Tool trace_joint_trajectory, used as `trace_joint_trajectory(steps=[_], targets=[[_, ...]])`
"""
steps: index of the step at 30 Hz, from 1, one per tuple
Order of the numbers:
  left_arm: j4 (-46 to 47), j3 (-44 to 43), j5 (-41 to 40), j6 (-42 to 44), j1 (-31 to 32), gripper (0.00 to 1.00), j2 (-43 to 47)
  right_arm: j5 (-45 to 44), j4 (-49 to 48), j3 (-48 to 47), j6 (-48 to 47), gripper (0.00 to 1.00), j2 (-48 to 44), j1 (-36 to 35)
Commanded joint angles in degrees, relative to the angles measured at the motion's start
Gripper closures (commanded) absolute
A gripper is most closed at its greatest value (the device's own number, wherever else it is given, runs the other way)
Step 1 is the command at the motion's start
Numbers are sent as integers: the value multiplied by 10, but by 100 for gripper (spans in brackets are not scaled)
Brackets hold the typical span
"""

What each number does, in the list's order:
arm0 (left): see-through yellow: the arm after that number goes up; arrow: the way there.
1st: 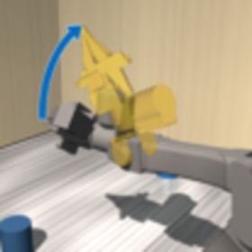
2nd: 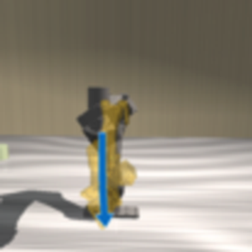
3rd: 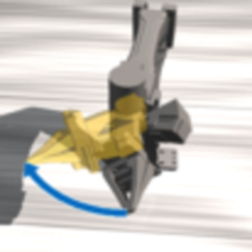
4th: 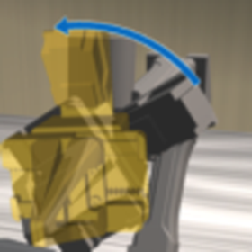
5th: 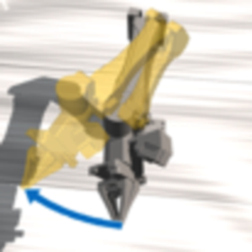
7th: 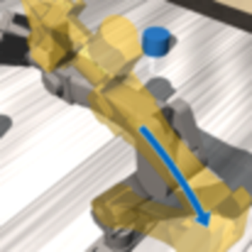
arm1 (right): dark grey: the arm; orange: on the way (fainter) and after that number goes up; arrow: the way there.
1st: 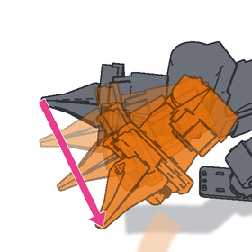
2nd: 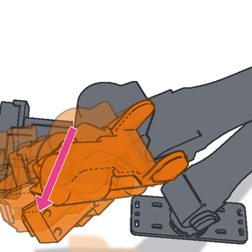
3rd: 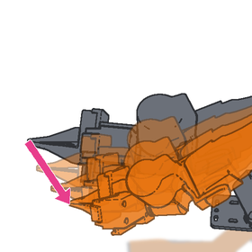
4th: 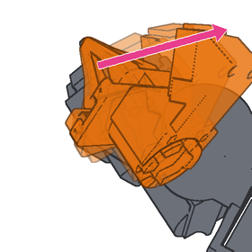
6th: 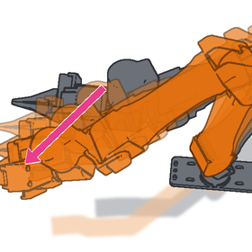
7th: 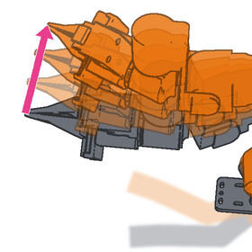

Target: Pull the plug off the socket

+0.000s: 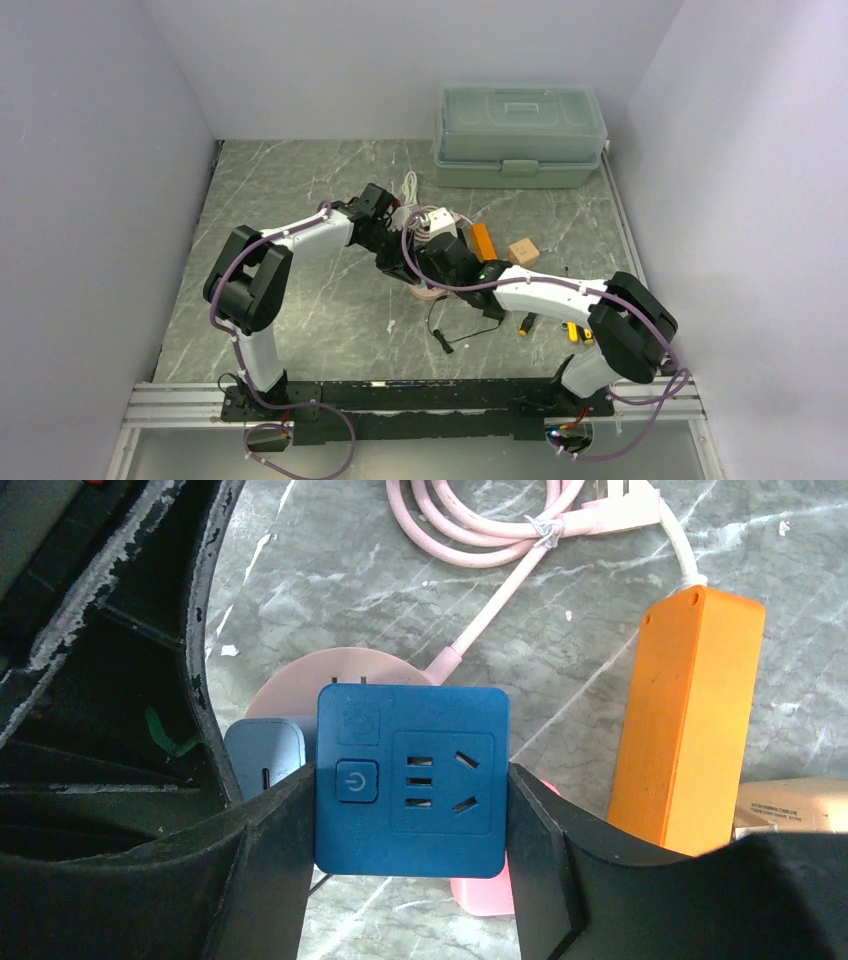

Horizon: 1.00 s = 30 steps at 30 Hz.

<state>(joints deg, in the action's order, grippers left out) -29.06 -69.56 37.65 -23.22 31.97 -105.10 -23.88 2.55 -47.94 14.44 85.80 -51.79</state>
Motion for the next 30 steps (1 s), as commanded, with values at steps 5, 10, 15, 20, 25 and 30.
trace_joint_trajectory(steps=[5, 10, 15, 20, 25, 30], targets=[[-33, 26, -115, 39, 14, 74, -49, 37, -20, -16, 22, 100, -9, -11], [-33, 26, -115, 38, 14, 74, -48, 148, -57, 16, 50, 100, -36, 52], [-32, 26, -113, 37, 14, 74, -48, 146, -55, 22, 44, 100, -43, 63], [-34, 24, -113, 37, 14, 74, -52, 81, -43, 9, 27, 100, -34, 25], [-35, 24, -115, 36, 14, 74, -54, 3, -30, -6, 12, 100, -22, -15], [-35, 23, -115, 36, 14, 75, -56, -11, -34, -2, 13, 100, -26, -24]])
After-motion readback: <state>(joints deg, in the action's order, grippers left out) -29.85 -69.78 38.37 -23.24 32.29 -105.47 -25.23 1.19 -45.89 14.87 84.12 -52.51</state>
